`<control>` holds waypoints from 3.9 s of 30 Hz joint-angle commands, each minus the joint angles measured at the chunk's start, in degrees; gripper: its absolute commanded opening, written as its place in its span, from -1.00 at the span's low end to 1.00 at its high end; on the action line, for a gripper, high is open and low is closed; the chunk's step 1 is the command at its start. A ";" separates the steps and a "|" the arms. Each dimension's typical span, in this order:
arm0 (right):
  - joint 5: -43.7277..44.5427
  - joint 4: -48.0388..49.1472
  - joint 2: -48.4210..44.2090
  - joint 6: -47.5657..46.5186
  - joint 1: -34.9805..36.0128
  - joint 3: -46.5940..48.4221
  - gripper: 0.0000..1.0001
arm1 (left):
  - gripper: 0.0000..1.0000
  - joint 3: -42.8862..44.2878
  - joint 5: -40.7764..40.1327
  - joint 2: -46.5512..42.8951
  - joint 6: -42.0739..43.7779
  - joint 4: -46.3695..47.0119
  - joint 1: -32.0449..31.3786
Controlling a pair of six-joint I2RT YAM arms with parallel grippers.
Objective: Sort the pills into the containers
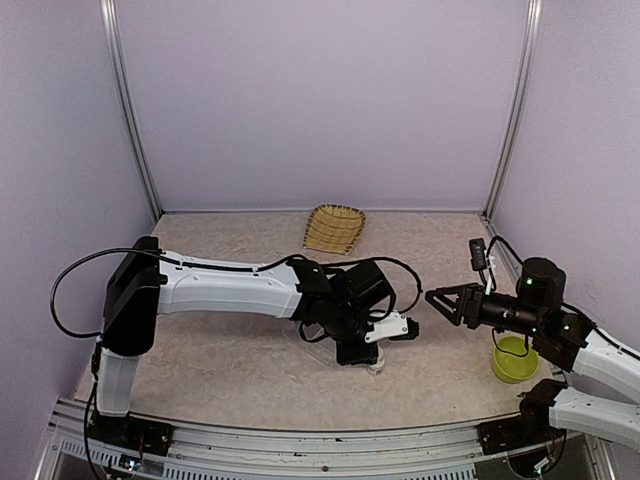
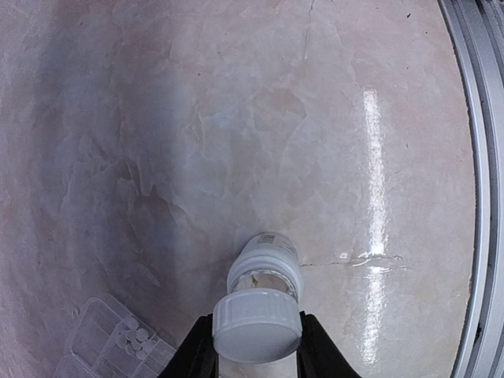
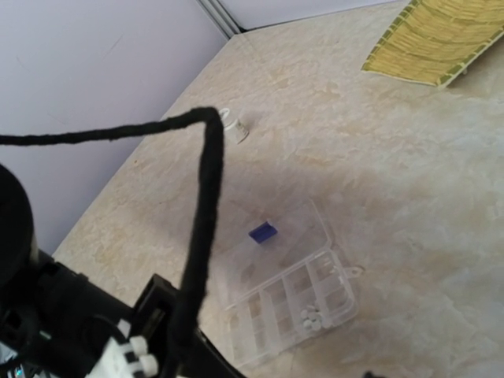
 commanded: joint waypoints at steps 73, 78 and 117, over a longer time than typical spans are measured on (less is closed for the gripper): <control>-1.87 1.61 4.46 -6.23 -1.59 -3.71 0.64 | 0.98 -18.33 -3.48 -11.13 -9.89 21.46 0.15; -0.47 -1.18 2.68 -6.30 -1.59 -3.39 0.65 | 0.93 -11.14 -0.38 -5.30 -8.56 16.76 -0.22; 0.76 -1.66 2.51 -6.05 -1.59 -3.13 0.67 | -0.57 -6.86 1.17 -1.00 -7.23 12.16 -0.83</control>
